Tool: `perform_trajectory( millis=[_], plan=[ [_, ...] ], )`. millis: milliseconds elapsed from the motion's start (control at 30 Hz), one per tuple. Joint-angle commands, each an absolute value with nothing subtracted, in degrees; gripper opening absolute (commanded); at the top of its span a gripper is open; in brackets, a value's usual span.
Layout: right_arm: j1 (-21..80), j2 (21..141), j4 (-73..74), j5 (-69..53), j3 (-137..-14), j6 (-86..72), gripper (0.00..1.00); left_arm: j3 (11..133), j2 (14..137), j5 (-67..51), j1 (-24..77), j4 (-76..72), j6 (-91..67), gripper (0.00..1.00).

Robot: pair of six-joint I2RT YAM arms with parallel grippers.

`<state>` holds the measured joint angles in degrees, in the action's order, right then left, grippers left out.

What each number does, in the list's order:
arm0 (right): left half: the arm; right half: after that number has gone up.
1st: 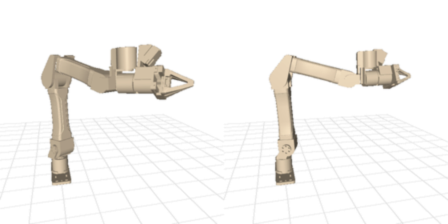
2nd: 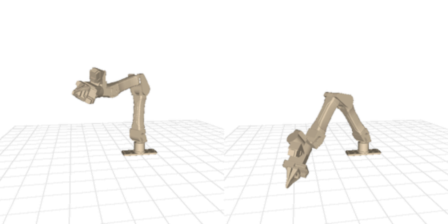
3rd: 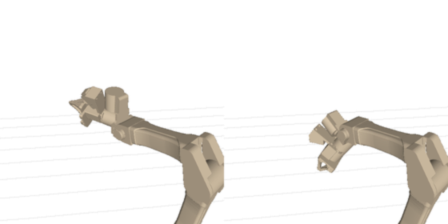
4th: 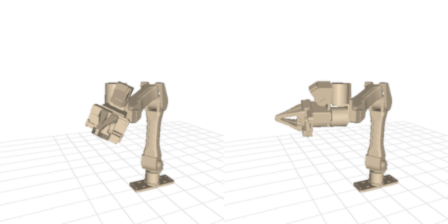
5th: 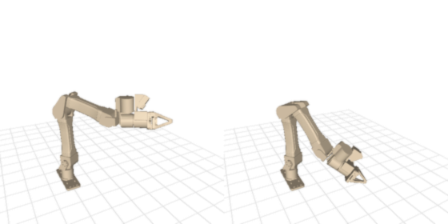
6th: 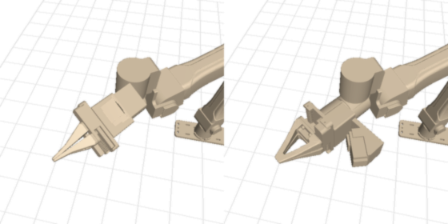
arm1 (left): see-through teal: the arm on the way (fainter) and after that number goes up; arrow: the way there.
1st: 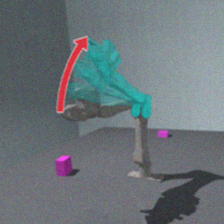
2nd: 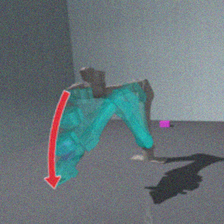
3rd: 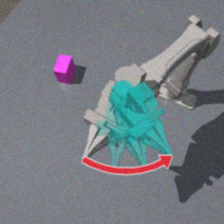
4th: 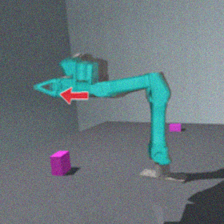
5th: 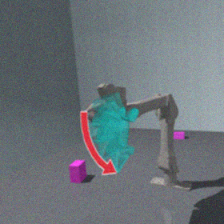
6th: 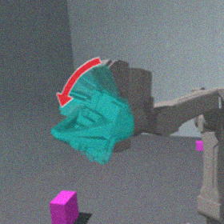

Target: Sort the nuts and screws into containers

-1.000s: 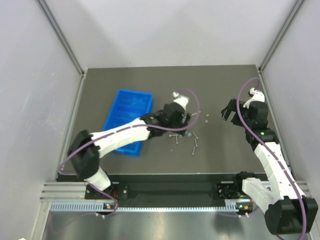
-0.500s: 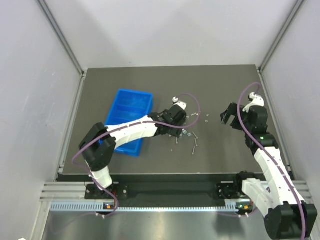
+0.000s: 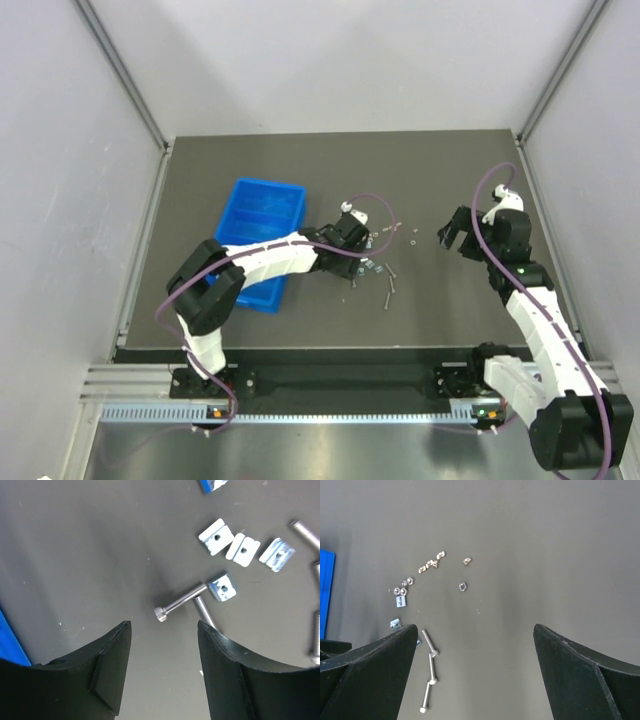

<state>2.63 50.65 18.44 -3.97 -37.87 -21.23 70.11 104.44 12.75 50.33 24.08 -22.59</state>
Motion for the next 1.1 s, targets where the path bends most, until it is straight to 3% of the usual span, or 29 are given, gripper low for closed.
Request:
perform_trajectory(
  millis=[0, 500, 733, 833, 967, 1067],
  plan=[
    [3.2, 50.6, 16.4, -4.0, -38.1, -21.8, 1.00, 68.8, 104.8, 13.4, 50.3, 22.1, -22.7, 0.61],
    [3.2, 50.5, 17.2, -3.5, -38.1, -22.2, 1.00, 69.2, 108.6, 13.4, 49.7, 19.7, -19.1, 0.58],
    [3.1, 49.9, 17.7, -2.9, -37.8, -22.1, 1.00, 68.6, 109.0, 12.7, 49.5, 18.8, -17.8, 0.52],
    [3.2, 49.6, 17.9, -2.6, -37.7, -22.1, 1.00, 68.5, 109.2, 12.1, 49.5, 18.7, -17.8, 0.43],
    [3.2, 48.8, 18.0, -2.3, -37.3, -22.3, 1.00, 68.5, 109.6, 11.9, 49.5, 18.9, -17.9, 0.19],
    [3.1, 48.3, 18.0, -2.1, -36.9, -22.3, 1.00, 68.3, 110.0, 11.7, 49.5, 19.0, -18.2, 0.07]
  ],
)
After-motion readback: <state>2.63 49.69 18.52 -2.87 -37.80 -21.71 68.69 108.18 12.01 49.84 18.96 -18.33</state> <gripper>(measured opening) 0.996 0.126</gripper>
